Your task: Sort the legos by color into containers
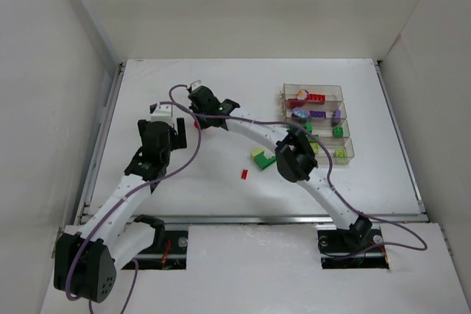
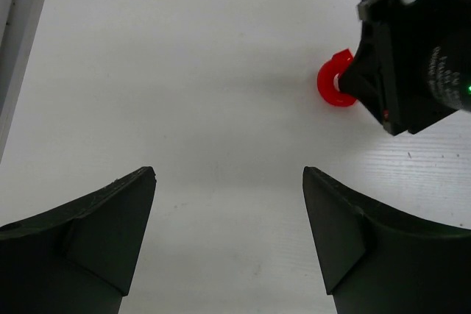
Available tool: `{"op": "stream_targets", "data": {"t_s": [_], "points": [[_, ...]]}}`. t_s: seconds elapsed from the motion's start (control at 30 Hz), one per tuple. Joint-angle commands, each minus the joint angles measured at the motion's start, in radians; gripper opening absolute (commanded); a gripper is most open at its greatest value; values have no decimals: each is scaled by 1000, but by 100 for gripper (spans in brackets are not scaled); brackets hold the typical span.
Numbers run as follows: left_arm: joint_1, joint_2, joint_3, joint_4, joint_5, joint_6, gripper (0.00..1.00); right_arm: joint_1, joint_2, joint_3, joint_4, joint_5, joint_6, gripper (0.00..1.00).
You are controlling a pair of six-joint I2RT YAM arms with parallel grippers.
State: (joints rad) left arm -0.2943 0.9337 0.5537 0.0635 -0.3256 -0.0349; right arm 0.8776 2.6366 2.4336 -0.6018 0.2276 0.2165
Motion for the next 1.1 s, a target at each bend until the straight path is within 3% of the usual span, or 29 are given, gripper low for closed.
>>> {"op": "stream_targets", "data": {"t_s": [0.0,0.1,0.13,0.2,0.3,0.47,0.67,0.9,1.07], "points": [[3,-4,-5,32,-6,-10,79,3,-59,-56,-63,5,33,0],[3,-4,-5,32,3,-10,79,-67,-196,-169,15,-40,197,0],[3,-13,-5,32,3,-10,79,-136,-246,-230,61,-128,258,0],[3,-13,-5,32,3,-10,79,-208,-411,-471,300,-235,408,0],[3,-13,-5,32,3,-10,79,-291,-506,-584,416,-260,454,0],[3,-13,-5,41,3,-10,79,-325,-556,-551,323,-154,383,0],[3,-22,-5,41,13,-10,79,-505,-610,-561,142,68,569,0],[3,-22,-5,41,13,-10,79,-594,-523,-499,-44,174,578,0],[3,-22,-5,41,13,-10,79,-631,-494,-479,-69,208,578,17]]}}
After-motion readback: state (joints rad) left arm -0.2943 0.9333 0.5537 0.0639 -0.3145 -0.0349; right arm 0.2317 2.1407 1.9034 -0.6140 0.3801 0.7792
